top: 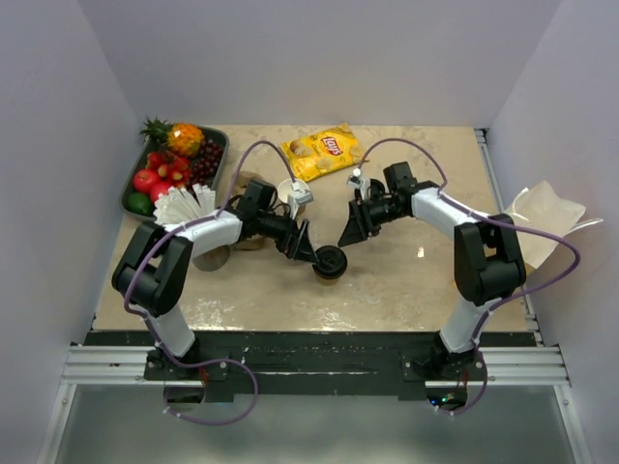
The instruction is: Pack the takeout coffee
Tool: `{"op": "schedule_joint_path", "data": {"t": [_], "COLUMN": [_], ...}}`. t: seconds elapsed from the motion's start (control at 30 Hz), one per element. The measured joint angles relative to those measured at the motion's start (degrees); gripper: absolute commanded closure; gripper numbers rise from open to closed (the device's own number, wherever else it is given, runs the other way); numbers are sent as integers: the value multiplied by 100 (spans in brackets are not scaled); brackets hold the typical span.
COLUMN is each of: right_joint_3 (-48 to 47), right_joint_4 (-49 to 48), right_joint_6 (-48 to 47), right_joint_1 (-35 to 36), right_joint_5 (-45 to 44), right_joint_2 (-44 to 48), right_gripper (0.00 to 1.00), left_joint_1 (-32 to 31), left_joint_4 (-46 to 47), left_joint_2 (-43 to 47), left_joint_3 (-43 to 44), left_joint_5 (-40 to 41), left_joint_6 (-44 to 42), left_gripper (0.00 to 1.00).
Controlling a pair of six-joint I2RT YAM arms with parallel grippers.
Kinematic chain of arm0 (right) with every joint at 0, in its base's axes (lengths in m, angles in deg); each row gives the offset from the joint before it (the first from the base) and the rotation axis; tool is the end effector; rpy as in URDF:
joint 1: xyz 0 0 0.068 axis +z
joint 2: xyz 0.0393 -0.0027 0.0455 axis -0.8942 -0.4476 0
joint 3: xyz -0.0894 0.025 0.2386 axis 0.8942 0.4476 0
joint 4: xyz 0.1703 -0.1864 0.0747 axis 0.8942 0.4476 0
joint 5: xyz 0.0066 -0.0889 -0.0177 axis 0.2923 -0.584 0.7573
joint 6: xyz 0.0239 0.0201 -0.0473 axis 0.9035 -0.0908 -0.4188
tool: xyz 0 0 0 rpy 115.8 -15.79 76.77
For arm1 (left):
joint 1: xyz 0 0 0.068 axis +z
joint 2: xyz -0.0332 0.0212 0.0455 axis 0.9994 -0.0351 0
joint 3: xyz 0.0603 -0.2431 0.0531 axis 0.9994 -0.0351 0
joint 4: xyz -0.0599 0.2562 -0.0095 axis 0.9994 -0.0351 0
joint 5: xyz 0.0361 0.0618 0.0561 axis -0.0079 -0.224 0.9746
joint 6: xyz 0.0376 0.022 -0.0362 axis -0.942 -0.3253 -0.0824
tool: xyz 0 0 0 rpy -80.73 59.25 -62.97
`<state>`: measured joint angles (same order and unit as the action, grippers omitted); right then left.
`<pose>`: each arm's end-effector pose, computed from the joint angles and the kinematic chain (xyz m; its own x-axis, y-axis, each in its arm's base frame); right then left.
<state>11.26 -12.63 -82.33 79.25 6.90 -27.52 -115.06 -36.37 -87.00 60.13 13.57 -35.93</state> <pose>0.3261 0.1272 0.1721 -0.8078 -0.3118 -0.5003 -0.5890 0.3928 0.7062 0.2921 -0.1856 0.1591 -0.7636 0.3165 -0.5628 0.6441 0.3128 -0.6981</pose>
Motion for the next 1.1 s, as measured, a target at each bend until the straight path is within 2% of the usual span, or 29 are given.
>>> {"op": "schedule_joint_path", "data": {"t": [0.23,0.4,0.63,0.8,0.93,1.1], "right_joint_3": [-855,-1012,-1036,-1495,-1845,-1851], "right_joint_4": [35,13,37,345,857,1115], "right_joint_6": [-111,-50,-59,-225,-671,-949], "right_joint_1": [-103,-162,-227,-240,-243,-254], "right_joint_5": [-7,-68,-280,-750,-1296,-1491], "right_joint_2": [439,758,1416,1499,1628,1943], "right_gripper": [43,43,43,41,40,40], "left_joint_1": [0,7,98,155,160,195], "left_joint_4": [-671,-1381,-3412,-4843,-5434,-5696], "left_joint_2": [7,149,179,17,-225,-638], "left_joint_3": [1082,1744,3447,4575,4723,4800], "left_joint_5": [448,857,1753,2743,3646,4369], "left_joint_6": [-588,-1130,-3075,-4557,-5283,-5622], "left_gripper": [15,15,16,17,17,18]}}
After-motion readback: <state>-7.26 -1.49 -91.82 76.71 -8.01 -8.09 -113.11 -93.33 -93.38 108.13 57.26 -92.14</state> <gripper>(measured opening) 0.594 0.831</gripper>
